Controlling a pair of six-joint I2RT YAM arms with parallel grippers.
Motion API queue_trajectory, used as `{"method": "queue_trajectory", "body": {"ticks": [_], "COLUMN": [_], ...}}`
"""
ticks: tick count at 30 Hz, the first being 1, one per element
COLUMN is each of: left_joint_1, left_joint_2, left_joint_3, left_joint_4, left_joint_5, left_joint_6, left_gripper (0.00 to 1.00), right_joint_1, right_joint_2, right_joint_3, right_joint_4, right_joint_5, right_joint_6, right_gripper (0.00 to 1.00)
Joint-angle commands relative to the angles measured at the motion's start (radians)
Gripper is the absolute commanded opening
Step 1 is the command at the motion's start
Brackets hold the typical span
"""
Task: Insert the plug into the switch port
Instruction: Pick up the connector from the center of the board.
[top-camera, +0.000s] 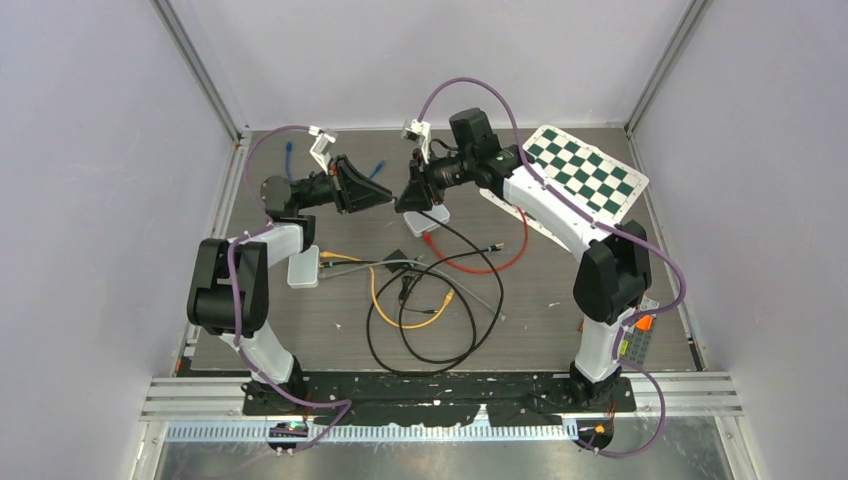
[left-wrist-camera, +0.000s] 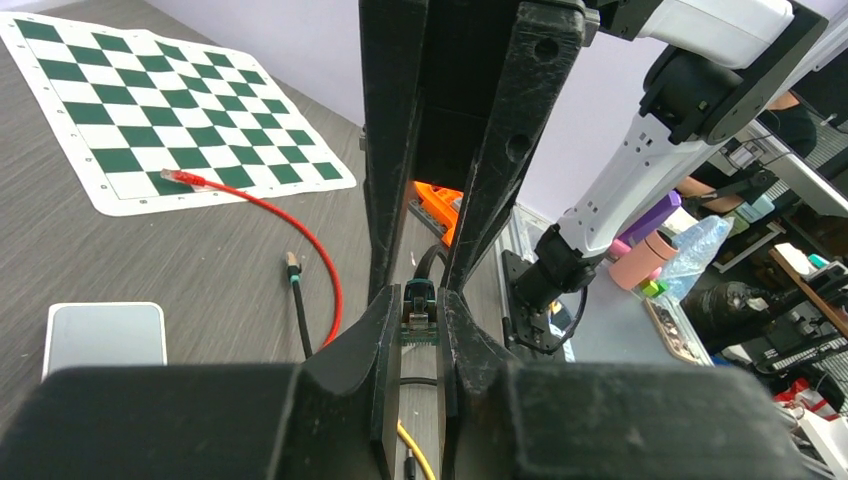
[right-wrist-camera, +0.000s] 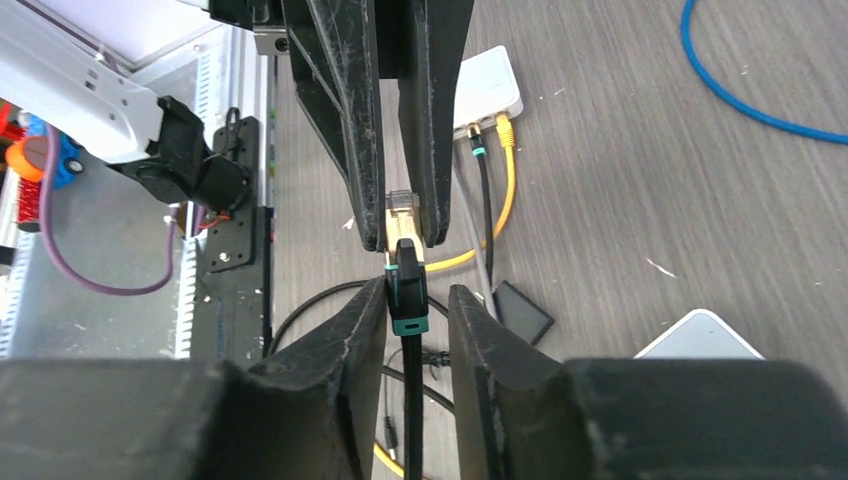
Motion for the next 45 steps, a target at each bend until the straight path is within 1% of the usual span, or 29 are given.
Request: {"method": "queue_trajectory", "body": {"ticks": [1,4,6,7,9,10,13,14,15,17,18,20,21,22,23,24,28,30,31,32,33,34,35,36,38,40,41,43,45], "left_joint_1": [-0.005,-0.005,-0.005,-0.005,-0.005,-0.005,-0.005,-0.005,-0.005,-0.005,-0.004,0.0,0.003,0.007,0.009,0.013,0.03,0.04,0.043,0.047,0.047,0.043,0.037,0.031,0.026,0.026,0.027,0.039,0.072], "left_joint_2": [0.008,0.013,0.015,0.015,0.012,0.011,0.008,0.008,0.009,0.009,0.01,0.015,0.02,0.025,0.031,0.033,0.019,-0.014,-0.044,-0.084,-0.127,-0.168,-0.202,-0.227,-0.264,-0.28,-0.285,-0.278,-0.261], "left_joint_3": [0.029,0.028,0.027,0.028,0.028,0.029,0.028,0.027,0.026,0.026,0.027,0.032,0.038,0.041,0.047,0.047,0.036,0.029,0.027,0.032,0.053,0.089,0.136,0.174,0.219,0.254,0.261,0.282,0.288], "left_joint_4": [0.084,0.084,0.085,0.084,0.085,0.085,0.085,0.084,0.084,0.084,0.085,0.083,0.083,0.082,0.076,0.063,-0.02,-0.164,-0.295,-0.45,-0.761,-1.026,-1.225,-1.371,-1.532,-1.619,-1.633,-1.668,-1.699], "left_joint_5": [0.018,0.022,0.022,0.022,0.023,0.025,0.028,0.028,0.027,0.025,0.022,0.013,0.013,0.012,0.011,0.007,-0.027,-0.054,-0.076,-0.11,-0.165,-0.236,-0.342,-0.45,-0.695,-0.848,-0.893,-0.927,-0.893], "left_joint_6": [-0.002,-0.003,-0.003,-0.003,-0.002,-0.003,-0.003,-0.002,-0.003,-0.005,-0.009,-0.027,-0.043,-0.057,-0.065,-0.07,-0.045,0.042,0.125,0.234,0.437,0.607,0.737,0.823,0.878,0.874,0.869,0.831,0.778], "left_gripper": [0.0,0.0,0.0,0.0,0.0,0.0,0.0,0.0,0.0,0.0,0.09,0.35,0.45,0.61,0.94,0.99,0.99,0.99,0.99,1.0,1.0,0.99,0.99,1.0,0.99,1.0,0.99,0.99,1.0], "right_joint_1": [-0.007,-0.009,-0.01,-0.01,-0.009,-0.01,-0.009,-0.009,-0.009,-0.009,-0.01,-0.017,-0.024,-0.027,-0.037,-0.041,-0.059,-0.06,-0.06,-0.06,-0.06,-0.06,-0.06,-0.061,-0.06,-0.06,-0.058,-0.059,-0.058], "right_joint_2": [-0.009,-0.015,-0.02,-0.023,-0.026,-0.029,-0.034,-0.038,-0.039,-0.048,-0.058,-0.08,-0.089,-0.107,-0.118,-0.14,-0.203,-0.228,-0.243,-0.25,-0.259,-0.263,-0.27,-0.274,-0.284,-0.29,-0.29,-0.282,-0.262], "right_joint_3": [0.031,0.013,0.009,0.008,0.007,0.004,-0.007,-0.013,-0.017,-0.037,-0.054,-0.082,-0.094,-0.114,-0.125,-0.146,-0.21,-0.252,-0.285,-0.3,-0.334,-0.35,-0.377,-0.391,-0.437,-0.492,-0.525,-0.561,-0.578], "right_joint_4": [0.046,0.072,0.084,0.087,0.092,0.095,0.107,0.112,0.119,0.129,0.13,0.133,0.132,0.13,0.125,0.122,0.093,0.084,0.086,0.089,0.096,0.102,0.113,0.121,0.177,0.24,0.26,0.308,0.337], "right_joint_5": [-0.027,-0.03,-0.028,-0.027,-0.026,-0.03,-0.039,-0.046,-0.051,-0.059,-0.06,-0.039,-0.007,0.01,0.044,0.062,0.221,0.317,0.384,0.414,0.479,0.511,0.58,0.615,0.737,0.81,0.828,0.869,0.894], "right_joint_6": [0.04,0.052,0.058,0.061,0.062,0.061,0.061,0.061,0.06,0.059,0.055,0.044,0.033,0.026,0.008,-0.01,-0.065,-0.085,-0.092,-0.104,-0.108,-0.113,-0.115,-0.116,-0.115,-0.107,-0.101,-0.096,-0.094], "right_gripper": [0.28,0.24,0.26,0.3,0.31,0.29,0.19,0.13,0.09,0.06,0.05,0.05,0.05,0.05,0.05,0.05,0.05,0.05,0.05,0.05,0.05,0.05,0.05,0.05,0.05,0.05,0.05,0.05,0.05]}}
